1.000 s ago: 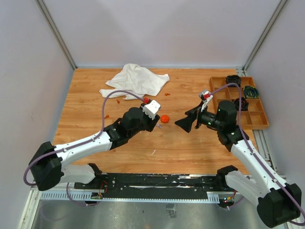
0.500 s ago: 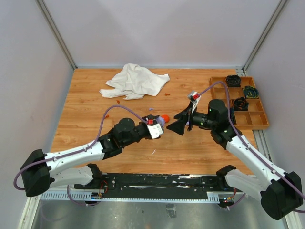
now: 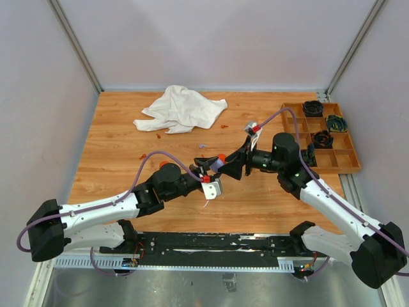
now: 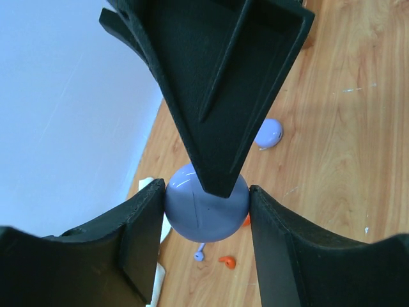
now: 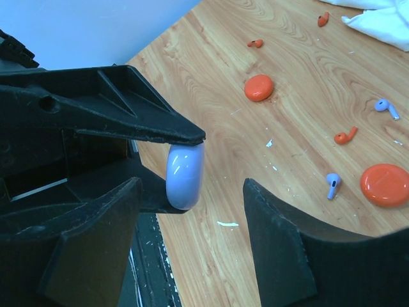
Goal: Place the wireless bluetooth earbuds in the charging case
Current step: Pick up the charging case at the center of the board.
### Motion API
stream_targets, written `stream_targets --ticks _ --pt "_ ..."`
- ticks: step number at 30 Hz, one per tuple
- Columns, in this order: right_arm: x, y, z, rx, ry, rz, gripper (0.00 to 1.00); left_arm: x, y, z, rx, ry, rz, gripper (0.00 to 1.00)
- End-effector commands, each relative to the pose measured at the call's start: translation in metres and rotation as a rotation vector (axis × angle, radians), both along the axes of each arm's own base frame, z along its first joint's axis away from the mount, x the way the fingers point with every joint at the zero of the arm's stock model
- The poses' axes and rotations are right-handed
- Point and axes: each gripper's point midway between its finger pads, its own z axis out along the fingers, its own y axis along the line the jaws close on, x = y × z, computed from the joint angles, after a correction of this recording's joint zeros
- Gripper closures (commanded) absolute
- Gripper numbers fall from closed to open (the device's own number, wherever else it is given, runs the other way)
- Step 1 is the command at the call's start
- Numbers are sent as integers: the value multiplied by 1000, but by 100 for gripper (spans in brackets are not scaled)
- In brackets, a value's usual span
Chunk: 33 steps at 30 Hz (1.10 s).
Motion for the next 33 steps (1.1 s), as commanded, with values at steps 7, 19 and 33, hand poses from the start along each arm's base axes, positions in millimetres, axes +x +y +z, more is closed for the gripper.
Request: stream_targets --ticks 7,19,33 --pt "-3 17 5 35 -37 28 49 -2 -7 34 -49 -98 -3 53" --pt "-12 18 -9 -1 -29 59 53 -2 -3 39 -54 -115 10 53" --pt "-13 18 -14 -11 -55 68 72 -9 -5 40 -63 -109 -25 50"
